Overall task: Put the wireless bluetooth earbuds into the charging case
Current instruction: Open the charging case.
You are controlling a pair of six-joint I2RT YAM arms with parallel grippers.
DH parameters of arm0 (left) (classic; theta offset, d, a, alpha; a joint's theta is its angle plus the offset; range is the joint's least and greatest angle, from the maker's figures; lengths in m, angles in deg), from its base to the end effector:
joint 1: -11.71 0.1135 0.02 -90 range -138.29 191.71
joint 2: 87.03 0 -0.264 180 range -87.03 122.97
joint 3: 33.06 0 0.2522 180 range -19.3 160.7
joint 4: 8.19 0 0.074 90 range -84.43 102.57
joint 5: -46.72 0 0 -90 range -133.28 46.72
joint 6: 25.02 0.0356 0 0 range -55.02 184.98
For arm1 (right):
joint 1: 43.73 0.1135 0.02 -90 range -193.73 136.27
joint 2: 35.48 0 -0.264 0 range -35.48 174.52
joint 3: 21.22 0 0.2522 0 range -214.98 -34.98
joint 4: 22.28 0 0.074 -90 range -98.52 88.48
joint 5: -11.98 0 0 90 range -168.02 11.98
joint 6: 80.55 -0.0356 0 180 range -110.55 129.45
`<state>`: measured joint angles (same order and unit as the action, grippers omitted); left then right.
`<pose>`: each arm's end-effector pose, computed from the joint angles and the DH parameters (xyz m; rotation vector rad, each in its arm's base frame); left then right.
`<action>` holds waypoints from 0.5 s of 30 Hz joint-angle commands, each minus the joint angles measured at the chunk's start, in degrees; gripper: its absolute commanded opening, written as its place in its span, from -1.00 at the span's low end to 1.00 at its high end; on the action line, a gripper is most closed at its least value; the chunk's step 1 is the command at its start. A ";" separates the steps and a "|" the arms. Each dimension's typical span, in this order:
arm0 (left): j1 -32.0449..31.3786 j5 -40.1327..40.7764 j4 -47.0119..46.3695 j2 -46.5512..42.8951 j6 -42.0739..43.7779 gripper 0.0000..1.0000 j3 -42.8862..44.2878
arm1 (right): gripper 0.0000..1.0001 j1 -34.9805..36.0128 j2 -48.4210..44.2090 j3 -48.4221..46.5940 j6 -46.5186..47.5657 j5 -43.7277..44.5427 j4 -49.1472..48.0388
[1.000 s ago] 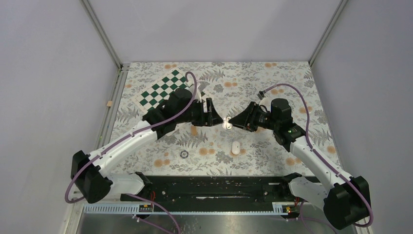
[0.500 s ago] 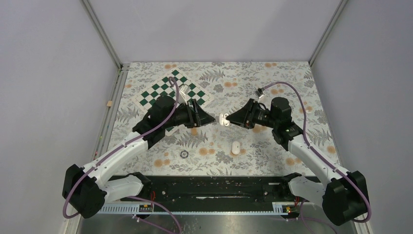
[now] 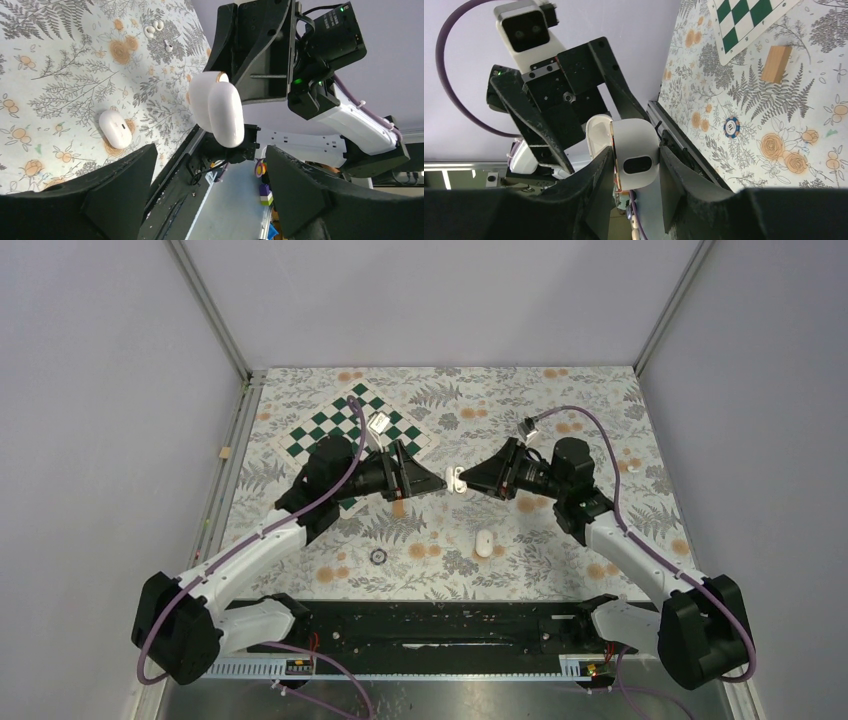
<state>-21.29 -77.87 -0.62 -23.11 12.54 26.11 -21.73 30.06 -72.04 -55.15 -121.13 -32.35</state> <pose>0.2039 -0.1565 0.3077 0.1559 2.0469 -1.5431 0.2266 0.1178 0.2816 0.0440 1.9571 1.6919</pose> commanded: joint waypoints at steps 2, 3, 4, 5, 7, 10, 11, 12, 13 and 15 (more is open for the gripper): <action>0.25 -4.04 -11.21 1.33 -5.47 0.55 -0.45 | -0.84 1.81 0.50 -1.12 -1.38 -1.47 -5.47; 0.21 -4.77 -12.42 1.73 -6.15 0.54 -0.49 | -0.85 1.98 0.94 -0.88 -1.84 -1.58 -6.51; 0.28 -5.36 -13.53 2.27 -6.92 0.52 -0.57 | -0.85 2.06 1.35 -0.52 -2.49 -1.73 -7.92; 0.37 -6.00 -14.41 2.66 -7.70 0.51 -0.65 | -0.85 2.16 1.76 -0.31 -3.37 -1.90 -9.46; 0.53 -6.75 -16.41 3.33 -9.10 0.48 -1.14 | -0.86 2.30 2.46 -0.06 -4.39 -2.21 -11.10; 0.74 -7.51 -17.82 3.81 -9.95 0.43 -1.34 | -0.86 2.26 2.88 0.00 -4.91 -2.43 -12.19; 0.78 -7.58 -17.74 3.91 -9.96 0.41 -1.41 | -0.86 2.26 2.97 0.04 -5.00 -2.57 -12.32; 0.81 -7.52 -17.73 3.85 -9.96 0.40 -1.45 | -0.86 2.34 3.08 0.05 -5.08 -2.77 -12.52; 0.83 -7.41 -17.71 3.89 -9.96 0.38 -1.52 | -0.86 2.35 3.14 0.06 -5.22 -2.92 -12.73; 0.91 -7.09 -17.71 3.89 -10.04 0.30 -1.68 | -0.86 2.35 3.11 0.11 -5.28 -3.11 -12.89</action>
<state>-20.78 -83.49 -13.36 -19.17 3.40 24.95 -20.02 33.17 -71.87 -59.48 -122.34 -40.46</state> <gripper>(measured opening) 0.684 0.416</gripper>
